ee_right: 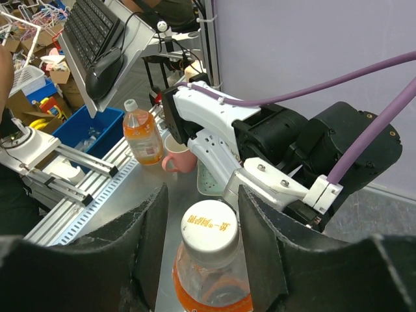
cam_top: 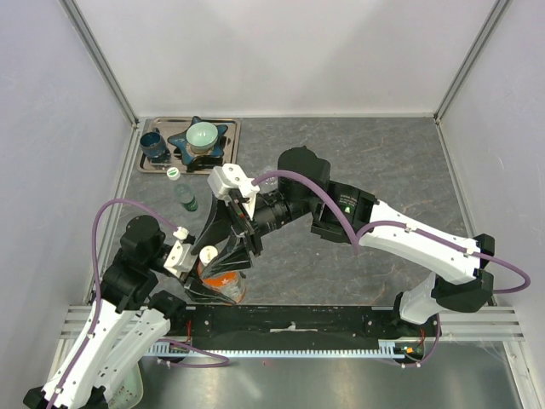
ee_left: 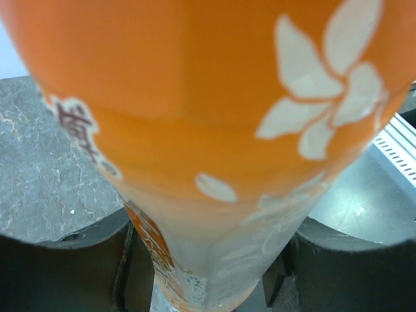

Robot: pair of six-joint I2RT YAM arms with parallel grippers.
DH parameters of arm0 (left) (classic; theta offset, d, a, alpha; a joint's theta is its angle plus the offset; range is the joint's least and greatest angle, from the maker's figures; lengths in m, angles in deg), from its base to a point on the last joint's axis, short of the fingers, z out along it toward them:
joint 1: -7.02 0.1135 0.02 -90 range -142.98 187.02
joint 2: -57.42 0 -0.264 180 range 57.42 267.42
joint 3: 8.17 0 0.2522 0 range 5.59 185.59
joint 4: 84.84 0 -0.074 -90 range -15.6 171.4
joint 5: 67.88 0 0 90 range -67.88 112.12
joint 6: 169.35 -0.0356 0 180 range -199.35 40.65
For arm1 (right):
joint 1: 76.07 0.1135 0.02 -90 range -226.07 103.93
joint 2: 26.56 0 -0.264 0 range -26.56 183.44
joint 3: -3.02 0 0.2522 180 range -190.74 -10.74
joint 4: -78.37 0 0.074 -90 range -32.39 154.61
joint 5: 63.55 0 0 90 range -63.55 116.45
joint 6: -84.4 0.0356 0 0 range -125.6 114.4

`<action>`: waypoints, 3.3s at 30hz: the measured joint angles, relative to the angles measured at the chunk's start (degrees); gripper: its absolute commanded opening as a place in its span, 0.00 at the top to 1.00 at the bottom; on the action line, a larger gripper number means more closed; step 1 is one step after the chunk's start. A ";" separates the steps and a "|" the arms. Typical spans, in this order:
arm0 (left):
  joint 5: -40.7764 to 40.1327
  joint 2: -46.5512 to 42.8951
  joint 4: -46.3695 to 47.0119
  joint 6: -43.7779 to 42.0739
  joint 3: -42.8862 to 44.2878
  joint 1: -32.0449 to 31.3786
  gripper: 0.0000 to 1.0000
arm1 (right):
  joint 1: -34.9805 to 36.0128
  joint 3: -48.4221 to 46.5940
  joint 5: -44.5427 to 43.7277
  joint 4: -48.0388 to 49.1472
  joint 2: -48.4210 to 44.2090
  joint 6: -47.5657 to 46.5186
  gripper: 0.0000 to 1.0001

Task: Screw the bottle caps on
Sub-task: Screw the bottle cap onto the plastic bottle.

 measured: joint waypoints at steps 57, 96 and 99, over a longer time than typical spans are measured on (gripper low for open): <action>-71.17 -2.08 -6.51 -1.33 0.17 0.48 0.86 | 7.13 -10.27 -89.20 -7.80 12.55 14.67 0.45; -4.92 -1.44 4.33 5.25 0.20 1.40 0.83 | -1.31 7.45 -5.77 8.00 -4.15 4.37 0.50; -4.98 -1.40 4.33 5.25 0.20 1.40 0.83 | -1.31 7.39 -4.94 8.15 -3.23 4.81 0.62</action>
